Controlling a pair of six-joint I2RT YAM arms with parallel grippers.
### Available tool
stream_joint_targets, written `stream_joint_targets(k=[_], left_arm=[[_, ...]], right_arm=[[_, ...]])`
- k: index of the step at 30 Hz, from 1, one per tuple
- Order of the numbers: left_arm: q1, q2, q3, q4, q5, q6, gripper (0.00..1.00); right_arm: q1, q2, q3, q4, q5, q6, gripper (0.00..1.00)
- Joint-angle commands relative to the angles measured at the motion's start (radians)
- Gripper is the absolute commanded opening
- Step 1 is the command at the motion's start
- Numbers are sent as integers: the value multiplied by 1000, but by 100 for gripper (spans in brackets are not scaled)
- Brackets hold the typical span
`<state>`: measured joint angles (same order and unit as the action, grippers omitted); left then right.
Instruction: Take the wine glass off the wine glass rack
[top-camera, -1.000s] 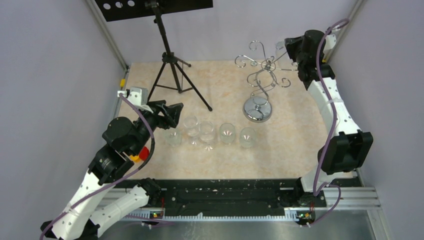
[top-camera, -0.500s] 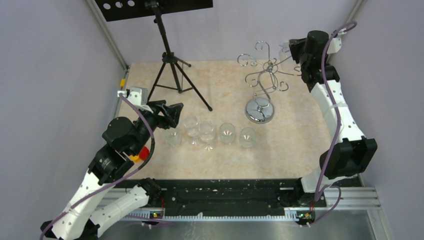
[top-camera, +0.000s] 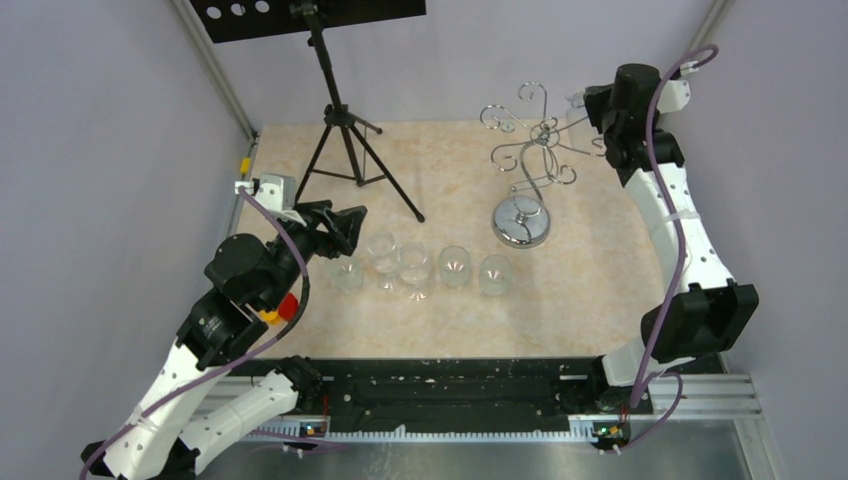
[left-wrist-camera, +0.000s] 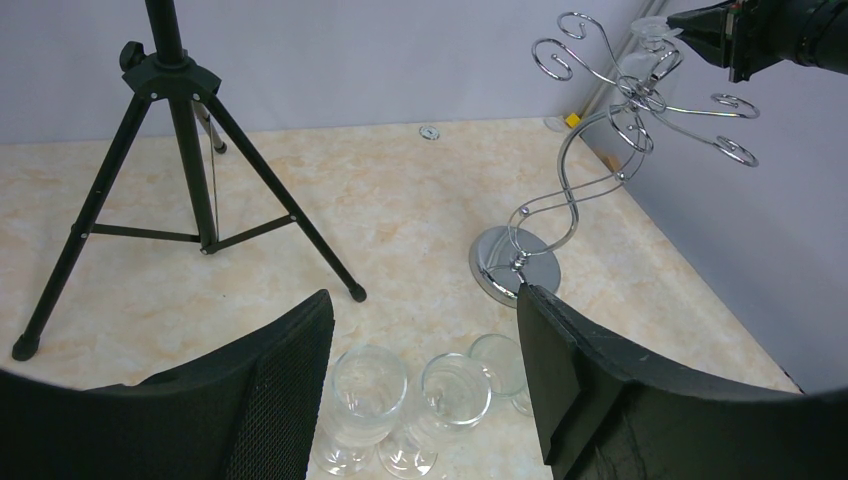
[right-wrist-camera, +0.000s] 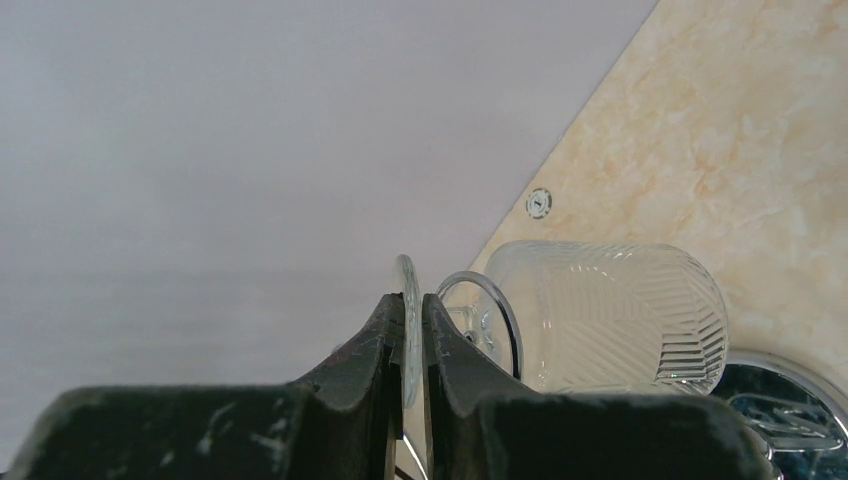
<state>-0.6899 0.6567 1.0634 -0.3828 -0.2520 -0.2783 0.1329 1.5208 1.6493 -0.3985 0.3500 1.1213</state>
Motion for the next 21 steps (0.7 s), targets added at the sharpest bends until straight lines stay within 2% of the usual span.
stream_joint_targets(k=[1, 13, 21], left_arm=[[1, -4, 0, 22, 6, -2, 71], [1, -6, -4, 22, 2, 1, 71], [1, -1, -5, 24, 5, -2, 71]], right_arm=[[-11, -93, 1, 128, 73, -30, 0], [-25, -135, -117, 230, 100, -8, 0], [-43, -177, -152, 225, 93, 18, 0]])
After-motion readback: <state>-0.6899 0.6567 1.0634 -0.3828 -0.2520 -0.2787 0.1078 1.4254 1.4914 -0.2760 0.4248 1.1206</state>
